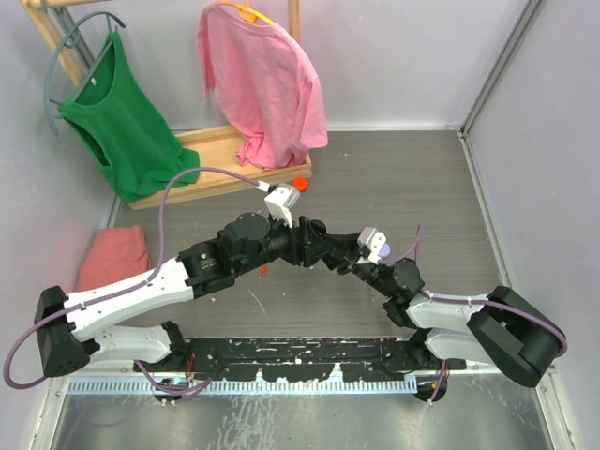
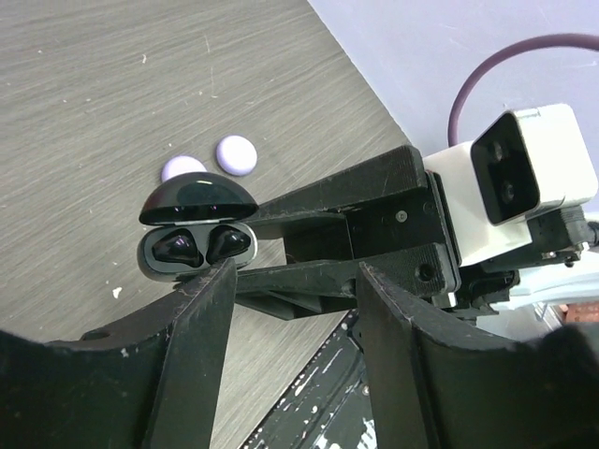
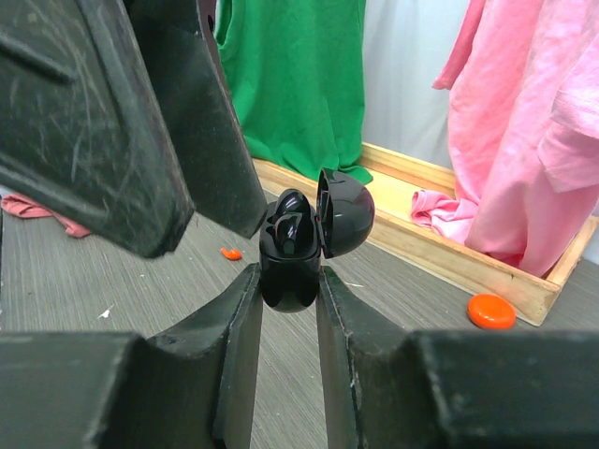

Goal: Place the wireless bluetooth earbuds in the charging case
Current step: Place the earbud in the charging case, then close the charging case, then place the charging case at the center of the board, then move the charging case to the center of the board, then pick up the charging case at the center of the board.

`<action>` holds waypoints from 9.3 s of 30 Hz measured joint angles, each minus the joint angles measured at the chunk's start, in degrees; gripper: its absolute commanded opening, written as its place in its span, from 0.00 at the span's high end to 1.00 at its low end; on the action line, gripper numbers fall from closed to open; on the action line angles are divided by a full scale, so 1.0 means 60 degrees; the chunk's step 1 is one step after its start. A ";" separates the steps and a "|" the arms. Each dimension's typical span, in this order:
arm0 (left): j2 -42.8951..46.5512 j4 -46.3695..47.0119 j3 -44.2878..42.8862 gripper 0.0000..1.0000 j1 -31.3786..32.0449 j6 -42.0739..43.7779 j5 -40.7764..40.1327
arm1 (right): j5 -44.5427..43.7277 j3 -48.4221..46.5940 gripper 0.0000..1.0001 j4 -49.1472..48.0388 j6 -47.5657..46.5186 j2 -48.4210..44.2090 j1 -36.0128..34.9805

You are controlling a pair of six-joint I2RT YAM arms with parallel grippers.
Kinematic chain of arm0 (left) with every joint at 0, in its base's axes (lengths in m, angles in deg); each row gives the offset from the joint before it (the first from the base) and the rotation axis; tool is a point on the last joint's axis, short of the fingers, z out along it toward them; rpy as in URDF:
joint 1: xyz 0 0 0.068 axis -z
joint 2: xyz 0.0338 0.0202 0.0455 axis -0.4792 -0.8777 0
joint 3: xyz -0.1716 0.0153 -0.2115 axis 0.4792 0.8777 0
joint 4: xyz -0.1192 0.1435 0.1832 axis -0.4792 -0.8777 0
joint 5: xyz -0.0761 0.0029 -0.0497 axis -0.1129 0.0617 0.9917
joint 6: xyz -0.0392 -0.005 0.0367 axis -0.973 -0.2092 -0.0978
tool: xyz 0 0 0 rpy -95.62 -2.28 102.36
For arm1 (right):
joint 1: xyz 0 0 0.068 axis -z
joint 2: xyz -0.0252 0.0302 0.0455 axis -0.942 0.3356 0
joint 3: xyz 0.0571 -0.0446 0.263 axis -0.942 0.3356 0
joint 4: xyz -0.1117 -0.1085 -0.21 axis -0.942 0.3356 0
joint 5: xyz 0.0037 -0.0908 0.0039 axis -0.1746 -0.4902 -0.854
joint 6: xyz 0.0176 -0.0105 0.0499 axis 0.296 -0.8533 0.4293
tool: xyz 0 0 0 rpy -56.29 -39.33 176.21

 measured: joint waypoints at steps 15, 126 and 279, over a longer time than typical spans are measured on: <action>0.0532 -0.1661 -0.0612 0.23 -0.1843 0.0634 0.1191 | 0.0310 0.0004 0.99 0.0517 0.0000 -0.0601 0.0047; 0.2153 -0.6954 -0.0295 0.02 -0.5472 0.2772 -0.1450 | -0.2929 -0.1803 0.06 1.3511 0.6951 -0.1260 0.3639; 0.2080 -0.6666 0.0102 0.02 -0.6896 0.2306 0.0958 | -0.6561 -0.6040 0.26 1.4586 0.4193 0.3694 -0.1158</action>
